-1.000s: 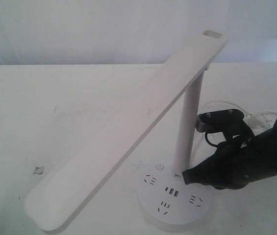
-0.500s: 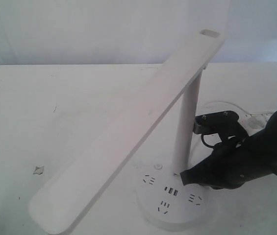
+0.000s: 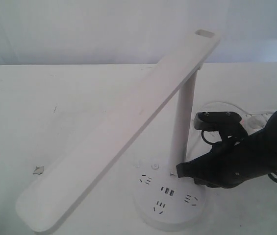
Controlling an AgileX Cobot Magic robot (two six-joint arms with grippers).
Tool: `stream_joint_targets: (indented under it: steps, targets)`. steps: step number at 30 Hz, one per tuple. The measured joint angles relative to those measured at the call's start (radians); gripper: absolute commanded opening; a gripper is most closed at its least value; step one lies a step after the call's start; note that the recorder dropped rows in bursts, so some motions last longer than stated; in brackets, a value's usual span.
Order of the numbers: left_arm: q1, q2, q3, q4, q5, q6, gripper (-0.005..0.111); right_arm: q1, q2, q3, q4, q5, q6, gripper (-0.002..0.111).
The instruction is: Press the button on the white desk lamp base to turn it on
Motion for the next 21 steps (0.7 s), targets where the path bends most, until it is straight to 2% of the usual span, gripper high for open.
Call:
stream_joint_targets:
  steps: [9, 15, 21]
  targets:
    - [0.000, 0.000, 0.000, 0.000, 0.000, 0.000, 0.000, 0.000, -0.001, 0.000, 0.070, -0.004, -0.009, 0.000]
    - [0.000, 0.000, 0.000, 0.000, 0.000, 0.000, 0.000, 0.000, -0.001, 0.000, 0.179, 0.005, -0.107, 0.000]
    - [0.000, 0.000, 0.000, 0.000, 0.000, 0.000, 0.000, 0.000, -0.001, 0.000, 0.208, 0.007, -0.135, 0.000]
